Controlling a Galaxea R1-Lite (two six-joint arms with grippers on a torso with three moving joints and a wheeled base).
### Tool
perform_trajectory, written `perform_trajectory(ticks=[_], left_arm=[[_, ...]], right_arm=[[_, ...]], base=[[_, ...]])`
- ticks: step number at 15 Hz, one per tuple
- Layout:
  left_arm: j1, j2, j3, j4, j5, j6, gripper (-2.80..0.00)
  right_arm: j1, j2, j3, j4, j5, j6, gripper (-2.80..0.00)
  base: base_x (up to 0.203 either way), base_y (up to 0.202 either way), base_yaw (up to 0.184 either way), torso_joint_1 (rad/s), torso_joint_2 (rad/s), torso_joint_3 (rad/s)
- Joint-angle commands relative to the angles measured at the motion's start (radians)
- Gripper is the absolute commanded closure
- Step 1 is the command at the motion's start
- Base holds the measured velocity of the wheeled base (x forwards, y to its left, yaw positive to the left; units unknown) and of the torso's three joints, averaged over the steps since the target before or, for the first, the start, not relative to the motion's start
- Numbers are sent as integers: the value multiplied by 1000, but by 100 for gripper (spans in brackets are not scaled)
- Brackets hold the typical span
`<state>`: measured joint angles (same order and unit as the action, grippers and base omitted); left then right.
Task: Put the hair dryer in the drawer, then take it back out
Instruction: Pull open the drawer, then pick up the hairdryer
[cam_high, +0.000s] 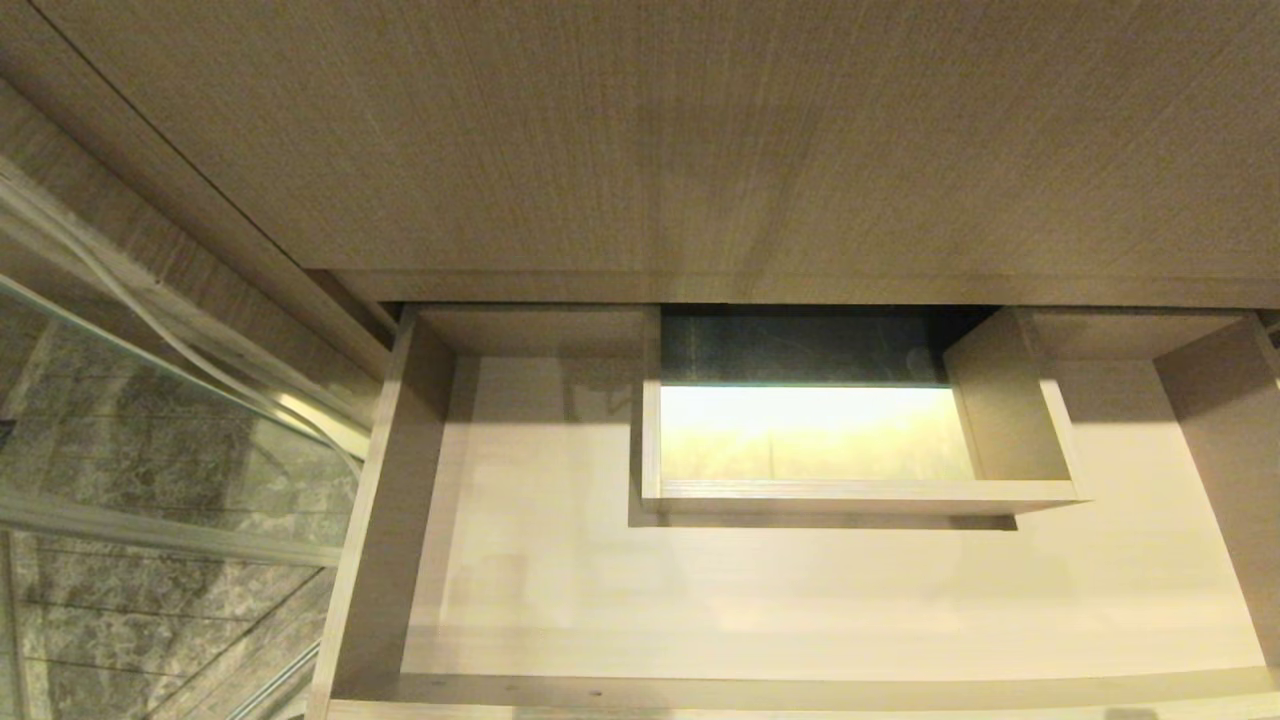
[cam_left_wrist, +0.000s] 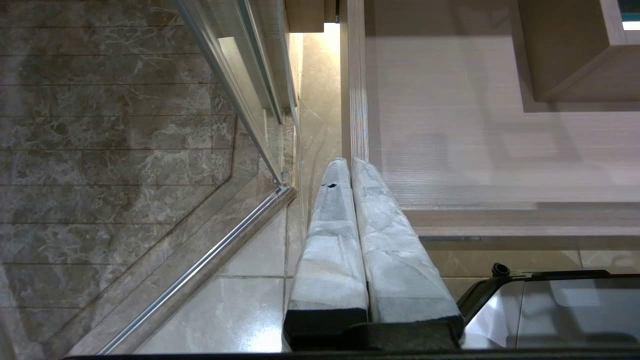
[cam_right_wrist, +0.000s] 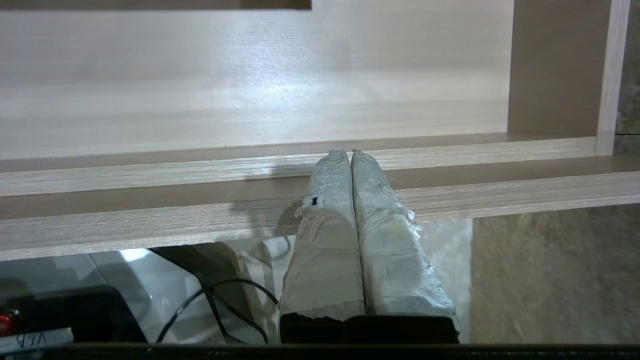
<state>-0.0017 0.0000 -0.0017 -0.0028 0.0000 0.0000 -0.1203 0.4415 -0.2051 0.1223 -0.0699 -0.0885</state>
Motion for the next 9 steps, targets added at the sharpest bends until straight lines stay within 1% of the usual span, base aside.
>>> perform_trajectory(ticks=[1,2,3,4,5,6,9], left_arm=[[0,0,0,0,0,0,0],[0,0,0,0,0,0,0],[-1,0,0,0,0,0,0],[0,2,0,0,0,0,0],[0,1,0,0,0,0,0],[0,0,0,0,0,0,0],[0,2,0,0,0,0,0]], right_arm=[[15,-160,87,-24,-26,7,0],[17,-164,113,-79,-54,11,0],[17,-164,145,-136,-60,9,0],[17,-164,182,-217,-53,5,0],[25,-165,200,-268,-21,8,0],[63,-182,202,-247,12,12,0],[99,-334,195,-186,50,8,0]], base=[[0,0,0,0,0,0],[0,0,0,0,0,0],[0,0,0,0,0,0],[0,0,0,0,0,0],[0,0,0,0,0,0],[0,0,0,0,0,0],[0,0,0,0,0,0]])
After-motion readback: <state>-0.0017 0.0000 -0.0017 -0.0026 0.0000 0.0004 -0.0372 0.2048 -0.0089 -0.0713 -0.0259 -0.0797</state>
